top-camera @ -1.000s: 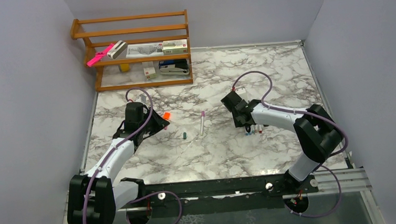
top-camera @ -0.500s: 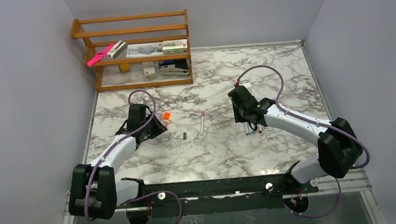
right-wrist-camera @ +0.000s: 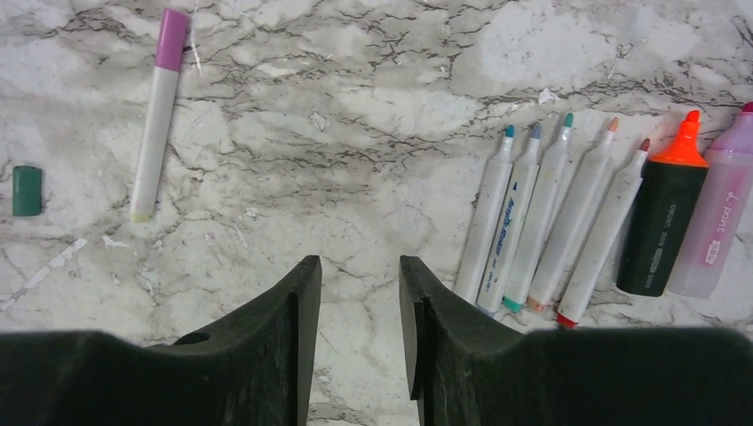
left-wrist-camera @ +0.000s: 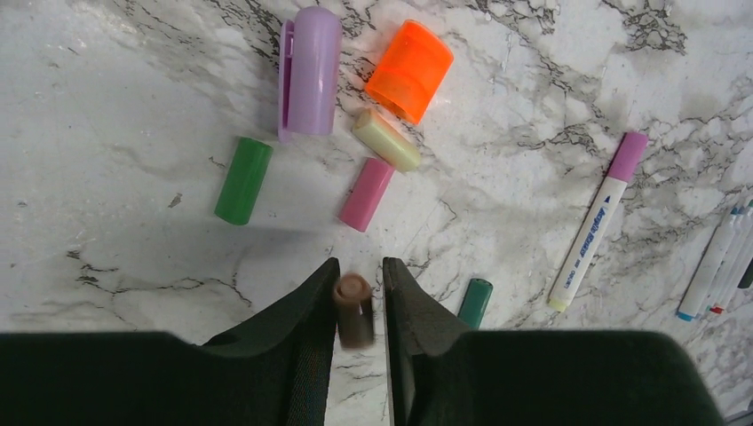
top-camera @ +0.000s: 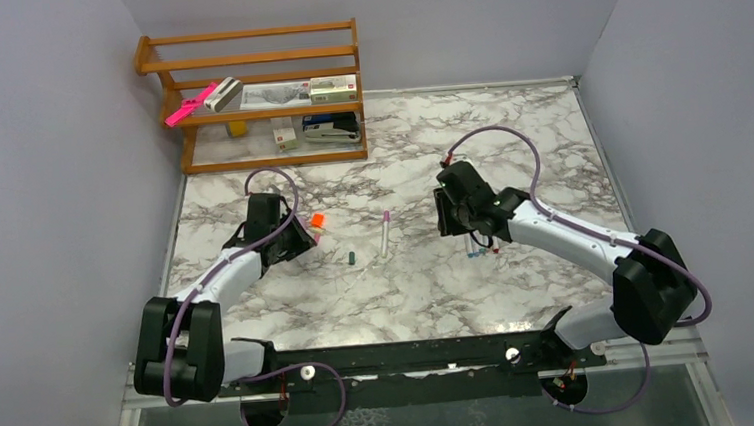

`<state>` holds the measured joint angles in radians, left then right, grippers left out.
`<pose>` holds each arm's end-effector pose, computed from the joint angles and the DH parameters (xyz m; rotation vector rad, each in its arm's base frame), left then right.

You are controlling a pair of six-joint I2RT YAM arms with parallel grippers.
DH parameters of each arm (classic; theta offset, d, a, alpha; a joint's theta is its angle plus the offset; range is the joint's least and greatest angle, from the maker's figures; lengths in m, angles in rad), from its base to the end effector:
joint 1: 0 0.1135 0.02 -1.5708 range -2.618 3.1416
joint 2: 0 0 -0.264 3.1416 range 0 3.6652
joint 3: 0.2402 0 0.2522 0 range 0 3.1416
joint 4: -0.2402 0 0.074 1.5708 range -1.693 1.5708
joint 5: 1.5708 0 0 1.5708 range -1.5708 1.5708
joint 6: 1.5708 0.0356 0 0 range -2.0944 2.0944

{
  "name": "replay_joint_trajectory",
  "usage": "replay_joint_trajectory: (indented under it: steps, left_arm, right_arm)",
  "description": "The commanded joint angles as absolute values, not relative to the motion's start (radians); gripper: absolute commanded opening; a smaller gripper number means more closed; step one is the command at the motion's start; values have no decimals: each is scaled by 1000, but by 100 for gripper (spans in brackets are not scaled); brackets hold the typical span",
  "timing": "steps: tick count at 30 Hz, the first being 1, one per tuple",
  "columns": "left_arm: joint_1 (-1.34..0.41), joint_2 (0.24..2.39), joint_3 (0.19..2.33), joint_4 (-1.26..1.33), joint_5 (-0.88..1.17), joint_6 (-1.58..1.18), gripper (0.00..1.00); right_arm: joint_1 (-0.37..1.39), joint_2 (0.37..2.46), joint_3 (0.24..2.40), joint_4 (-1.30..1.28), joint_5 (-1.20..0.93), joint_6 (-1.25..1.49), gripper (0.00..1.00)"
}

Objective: Open the pen caps

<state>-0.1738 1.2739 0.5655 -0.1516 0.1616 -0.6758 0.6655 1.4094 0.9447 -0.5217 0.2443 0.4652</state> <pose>0.2344 -0.0470 0.1694 -0.5480 2.4398 -0.5667 0.2282 0.1682 0.2274 -0.1592 2.5148 0.1448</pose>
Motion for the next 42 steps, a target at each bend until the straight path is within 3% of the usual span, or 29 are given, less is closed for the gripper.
replay_joint_trajectory:
  steps: [1,6,15,31,35,42]
  left_arm:
    - [-170,1262,595,-153,122,-660,30]
    - [-170,1258,588,-155,117,-661,37]
    - [-170,1200,592,-181,128,-674,39]
    - [-170,1056,576,-171,323,-718,74]
    - [-170,1029,578,-173,347,-721,98]
    - [-170,1030,561,-132,407,-743,99]
  right_arm:
    - [659,1360,925,-482,169,458,38]
    - [660,1337,911,-476,145,461,38]
    - [661,1337,883,-438,65,467,38]
    - [711,1487,954,-383,8,512,41]
    - [733,1531,981,-386,12,528,41]
    - [775,1641,1080,-416,36,560,42]
